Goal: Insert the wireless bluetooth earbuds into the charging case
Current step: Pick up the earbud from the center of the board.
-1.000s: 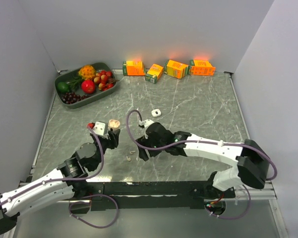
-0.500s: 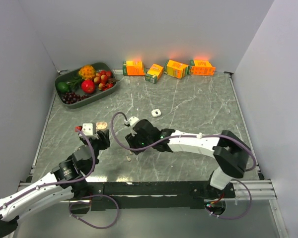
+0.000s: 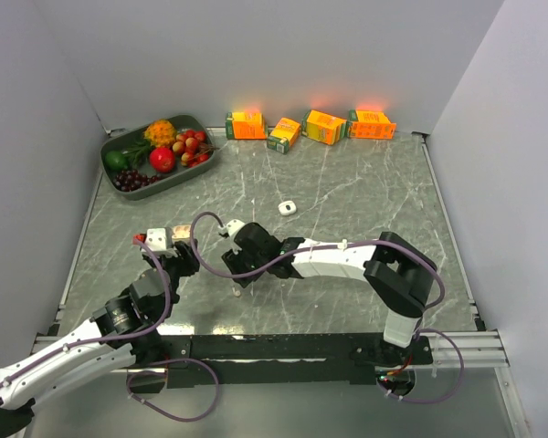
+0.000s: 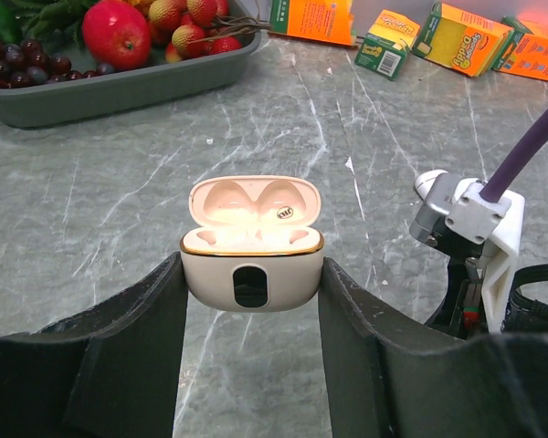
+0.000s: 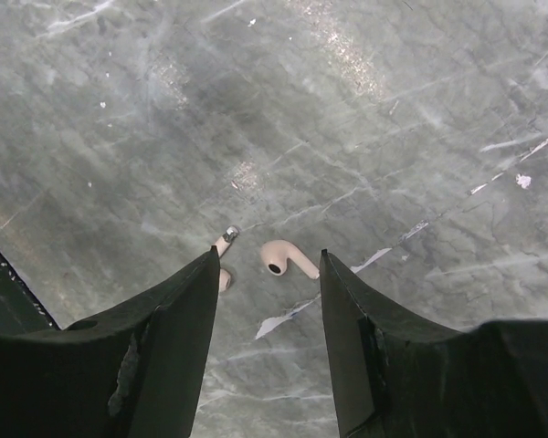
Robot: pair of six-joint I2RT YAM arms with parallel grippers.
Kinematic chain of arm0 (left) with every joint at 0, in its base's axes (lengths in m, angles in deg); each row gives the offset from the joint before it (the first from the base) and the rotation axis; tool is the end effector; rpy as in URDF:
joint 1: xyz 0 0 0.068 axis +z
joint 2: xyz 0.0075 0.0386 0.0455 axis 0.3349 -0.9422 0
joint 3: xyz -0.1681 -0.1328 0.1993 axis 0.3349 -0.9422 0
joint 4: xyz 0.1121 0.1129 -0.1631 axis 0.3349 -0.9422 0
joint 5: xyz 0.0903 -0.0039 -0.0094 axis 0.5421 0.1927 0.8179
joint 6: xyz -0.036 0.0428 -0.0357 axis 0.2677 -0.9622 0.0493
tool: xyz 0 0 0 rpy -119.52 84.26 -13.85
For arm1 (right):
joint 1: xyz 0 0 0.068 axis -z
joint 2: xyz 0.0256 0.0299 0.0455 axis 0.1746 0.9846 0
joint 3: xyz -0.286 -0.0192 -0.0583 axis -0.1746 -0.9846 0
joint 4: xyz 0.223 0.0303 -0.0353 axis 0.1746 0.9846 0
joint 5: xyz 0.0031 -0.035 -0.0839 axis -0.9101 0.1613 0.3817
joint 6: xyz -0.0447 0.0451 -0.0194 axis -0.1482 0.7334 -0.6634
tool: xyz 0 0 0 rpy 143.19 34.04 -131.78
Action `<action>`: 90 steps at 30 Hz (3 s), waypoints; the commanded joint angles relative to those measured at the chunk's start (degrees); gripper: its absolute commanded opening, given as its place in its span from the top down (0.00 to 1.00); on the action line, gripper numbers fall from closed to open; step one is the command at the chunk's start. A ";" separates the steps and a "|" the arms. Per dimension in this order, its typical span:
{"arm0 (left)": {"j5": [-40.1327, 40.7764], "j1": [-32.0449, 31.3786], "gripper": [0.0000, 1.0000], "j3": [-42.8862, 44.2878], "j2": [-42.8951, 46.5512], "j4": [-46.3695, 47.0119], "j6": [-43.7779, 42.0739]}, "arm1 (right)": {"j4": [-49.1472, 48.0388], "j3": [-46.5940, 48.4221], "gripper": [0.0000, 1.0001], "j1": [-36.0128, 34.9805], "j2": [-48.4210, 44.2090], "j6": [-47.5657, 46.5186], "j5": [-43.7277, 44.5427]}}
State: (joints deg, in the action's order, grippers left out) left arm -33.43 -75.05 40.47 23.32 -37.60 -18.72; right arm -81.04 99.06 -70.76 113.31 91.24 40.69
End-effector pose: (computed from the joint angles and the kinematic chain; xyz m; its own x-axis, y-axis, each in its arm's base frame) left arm 0.0735 -0.0341 0.2564 -0.1082 -0.2404 -0.9646 0.0352 0.9688 -0.2454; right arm 0.1754 0.3189 0.2146 -0.5294 -0.5147 -0.6744 -0.7976 0.5729 0.1889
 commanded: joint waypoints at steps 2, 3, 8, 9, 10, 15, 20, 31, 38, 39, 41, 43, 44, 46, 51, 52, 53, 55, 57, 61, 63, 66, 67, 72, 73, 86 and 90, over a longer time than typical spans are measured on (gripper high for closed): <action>0.90 -0.15 0.99 2.05 0.43 0.91 0.85 | -2.13 0.84 0.47 -0.90 1.80 -0.27 0.89; 0.90 -0.15 0.99 2.05 0.43 0.74 0.94 | -2.05 0.93 0.48 -0.90 2.06 -0.28 0.89; 1.16 -0.15 0.99 2.23 0.86 0.47 0.85 | -2.39 0.41 0.50 -0.99 2.94 -0.10 0.81; 1.16 -0.15 0.99 2.14 0.87 0.56 0.85 | -2.57 0.23 0.50 -0.99 2.94 -0.01 0.81; 1.08 -0.24 0.99 2.14 0.87 0.56 0.85 | -2.40 -0.03 0.50 -0.99 3.03 0.07 0.89; 0.99 -0.24 0.99 2.05 0.60 0.91 0.67 | -2.48 -0.39 0.51 -0.99 3.47 0.16 1.16; 0.99 -0.24 0.99 2.14 0.69 0.74 0.76 | -1.52 0.84 0.60 -1.17 4.70 0.16 1.68; 0.81 -0.24 0.99 2.23 0.60 0.74 0.85 | 0.50 0.67 0.76 0.14 3.74 5.95 3.00; 0.46 -0.33 0.99 2.14 0.60 0.91 0.85 | 3.84 0.14 1.00 5.33 0.05 17.02 1.60; 0.37 -0.24 0.99 2.14 0.43 1.00 0.85 | 4.71 0.05 1.00 6.03 -0.74 19.39 1.25; 0.11 -0.33 0.99 2.05 0.25 1.26 0.85 | 5.77 0.05 1.00 7.61 -1.62 21.42 1.16; -0.33 -0.33 0.99 2.05 -0.19 1.62 0.76 | 7.09 -0.12 1.00 8.76 -2.85 24.24 1.16; -0.59 -0.24 0.99 1.96 -0.28 1.88 0.67 | 6.83 -0.38 1.00 9.63 -3.38 24.77 0.90; -1.03 -0.24 0.99 1.96 -0.80 2.40 0.59 | 7.18 -1.44 1.00 10.25 -5.14 26.88 2.11; -1.65 -0.33 0.99 2.05 -2.12 3.02 0.59 | 15.61 1.80 1.00 11.57 -3.14 29.86 10.03; -1.65 -0.24 0.99 2.23 -2.30 3.11 0.59 | 17.54 2.07 1.00 11.92 -2.60 30.31 10.64; -1.74 -0.24 0.99 2.14 -2.39 3.11 0.67 | 17.99 2.25 1.00 12.19 -2.07 30.66 10.82; -1.82 -0.33 0.99 2.23 -2.39 3.02 0.85 | 19.13 2.78 1.00 12.81 -0.40 31.01 11.18; -1.82 -0.24 0.99 2.23 -2.39 3.02 0.85 | 19.84 2.95 0.94 13.24 1.01 30.84 11.18; -2.00 -0.24 0.99 2.32 -2.47 2.76 0.67 | 19.93 2.87 0.84 13.77 2.15 30.22 11.00; -2.00 -0.33 0.99 2.32 -2.56 3.02 0.59 | 20.10 3.04 0.78 13.86 2.77 29.78 10.65; -2.26 -0.33 0.99 2.32 -2.91 3.37 0.50 | 20.45 3.13 0.72 14.04 3.21 29.34 10.47; -2.18 -0.33 0.99 2.32 -3.00 3.29 0.50 | 20.46 3.04 0.70 14.04 3.12 29.26 10.56; -2.35 -0.24 0.99 2.32 -3.35 3.72 0.23 | 21.16 2.86 0.54 14.04 1.19 28.64 11.62; -2.35 -0.24 0.99 2.32 -3.35 3.73 0.15 | 21.68 3.13 0.53 14.04 0.92 28.47 12.23; -3.05 -0.24 0.99 2.40 -3.88 5.04 -0.29 | 25.29 5.06 0.15 12.98 -9.62 14.68 19.71; -4.54 -0.33 0.99 2.23 -4.58 6.01 0.23 | 25.73 5.77 0.20 12.72 -8.31 8.09 16.65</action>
State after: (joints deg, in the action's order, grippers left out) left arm -36.25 -75.12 40.47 19.67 -35.46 -18.29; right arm -56.08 102.80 -57.36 106.12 108.20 58.26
